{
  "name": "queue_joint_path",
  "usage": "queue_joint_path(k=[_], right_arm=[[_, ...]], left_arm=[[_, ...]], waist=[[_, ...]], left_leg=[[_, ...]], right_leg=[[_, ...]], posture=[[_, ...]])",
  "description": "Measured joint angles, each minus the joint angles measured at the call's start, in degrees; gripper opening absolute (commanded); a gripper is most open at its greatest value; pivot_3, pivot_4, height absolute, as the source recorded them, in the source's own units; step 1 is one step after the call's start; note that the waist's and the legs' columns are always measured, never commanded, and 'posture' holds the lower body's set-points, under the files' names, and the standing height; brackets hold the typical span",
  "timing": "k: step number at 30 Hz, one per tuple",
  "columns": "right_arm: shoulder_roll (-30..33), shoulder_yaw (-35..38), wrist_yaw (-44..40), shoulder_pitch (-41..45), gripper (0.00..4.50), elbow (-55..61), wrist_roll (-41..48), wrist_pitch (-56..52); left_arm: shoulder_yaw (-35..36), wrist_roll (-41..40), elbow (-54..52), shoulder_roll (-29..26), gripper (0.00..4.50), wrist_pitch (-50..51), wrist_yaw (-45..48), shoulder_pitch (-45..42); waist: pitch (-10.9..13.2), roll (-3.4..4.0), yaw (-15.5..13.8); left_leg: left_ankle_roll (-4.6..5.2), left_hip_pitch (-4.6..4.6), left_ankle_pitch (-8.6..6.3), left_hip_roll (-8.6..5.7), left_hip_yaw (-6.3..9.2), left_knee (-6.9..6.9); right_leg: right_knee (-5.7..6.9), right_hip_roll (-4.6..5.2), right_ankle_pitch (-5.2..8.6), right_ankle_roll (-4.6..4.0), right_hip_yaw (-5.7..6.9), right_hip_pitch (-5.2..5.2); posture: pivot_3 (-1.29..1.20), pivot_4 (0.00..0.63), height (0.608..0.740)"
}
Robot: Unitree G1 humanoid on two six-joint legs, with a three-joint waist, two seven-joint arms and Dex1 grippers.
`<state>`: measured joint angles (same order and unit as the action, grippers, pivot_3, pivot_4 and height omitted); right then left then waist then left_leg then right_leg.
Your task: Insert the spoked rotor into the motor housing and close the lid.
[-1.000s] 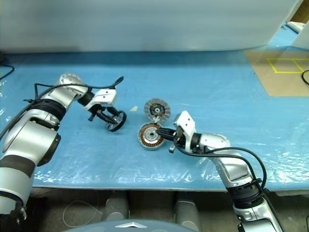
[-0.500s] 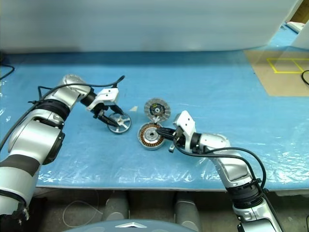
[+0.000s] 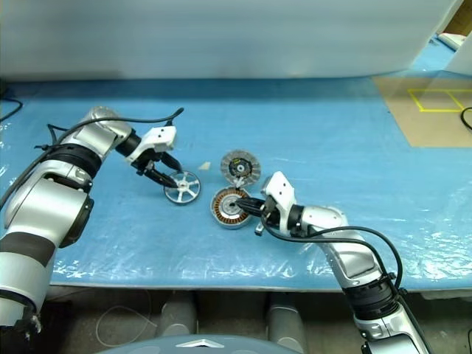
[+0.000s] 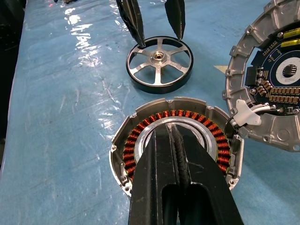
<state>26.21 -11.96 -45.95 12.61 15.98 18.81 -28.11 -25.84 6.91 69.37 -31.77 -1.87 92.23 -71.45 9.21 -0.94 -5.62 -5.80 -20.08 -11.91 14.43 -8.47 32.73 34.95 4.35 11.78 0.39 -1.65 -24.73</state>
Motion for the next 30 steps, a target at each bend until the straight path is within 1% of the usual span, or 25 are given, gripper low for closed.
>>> queue_joint_path(k=[5, 12, 21, 27, 30], right_arm=[[-0.3, 0.0, 0.1, -0.3, 0.0, 0.0, -0.2, 0.0], [-0.6, -0.1, 0.2, -0.8, 0.0, 0.0, -1.0, 0.2], [-1.0, -0.2, 0.7, -1.4, 0.0, 0.0, -1.6, 0.3], [-1.1, -0.2, 0.8, -1.7, 0.0, 0.0, -1.7, 0.3], [-1.1, -0.2, 0.8, -1.7, 0.0, 0.0, -1.7, 0.3]], left_arm=[[-0.2, 1.5, -0.3, 0.1, 3.07, 1.2, 0.0, -0.1], [-0.1, 5.5, -0.3, 0.6, 3.07, 2.7, -0.8, -0.2], [1.5, 6.2, -0.3, 2.9, 3.07, 5.0, -1.2, -0.4], [1.4, 7.1, -0.3, 2.7, 3.07, 3.6, -0.3, -0.5], [1.4, 7.4, -0.3, 2.1, 3.07, -0.6, -0.1, -0.4]], waist=[[0.0, 0.0, 0.0], [0.0, 0.0, 0.0], [0.0, 0.0, 0.0], [0.0, 0.0, 0.0], [0.0, 0.0, 0.0]], left_leg=[[0.0, 0.0, 0.0, 0.0, 0.0, 0.0], [0.0, -0.01, 0.0, 0.0, 0.0, 0.0], [0.0, -0.01, 0.0, 0.0, 0.0, 0.0], [0.0, -0.01, 0.0, 0.0, 0.01, 0.0], [0.0, -0.01, 0.0, 0.0, 0.01, -0.01]], right_leg=[[-0.01, 0.0, 0.0, -0.01, 0.0, 0.0], [-0.01, 0.0, 0.0, 0.0, 0.0, 0.0], [-0.01, 0.0, 0.0, -0.01, 0.0, 0.0], [-0.02, 0.0, 0.0, -0.01, 0.0, 0.0], [-0.02, 0.0, 0.01, -0.01, 0.0, 0.0]], posture=[[0.0, 0.15, 0.74], [0.0, 0.15, 0.74], [0.0, 0.15, 0.74], [0.0, 0.15, 0.74], [0.0, 0.15, 0.74]])
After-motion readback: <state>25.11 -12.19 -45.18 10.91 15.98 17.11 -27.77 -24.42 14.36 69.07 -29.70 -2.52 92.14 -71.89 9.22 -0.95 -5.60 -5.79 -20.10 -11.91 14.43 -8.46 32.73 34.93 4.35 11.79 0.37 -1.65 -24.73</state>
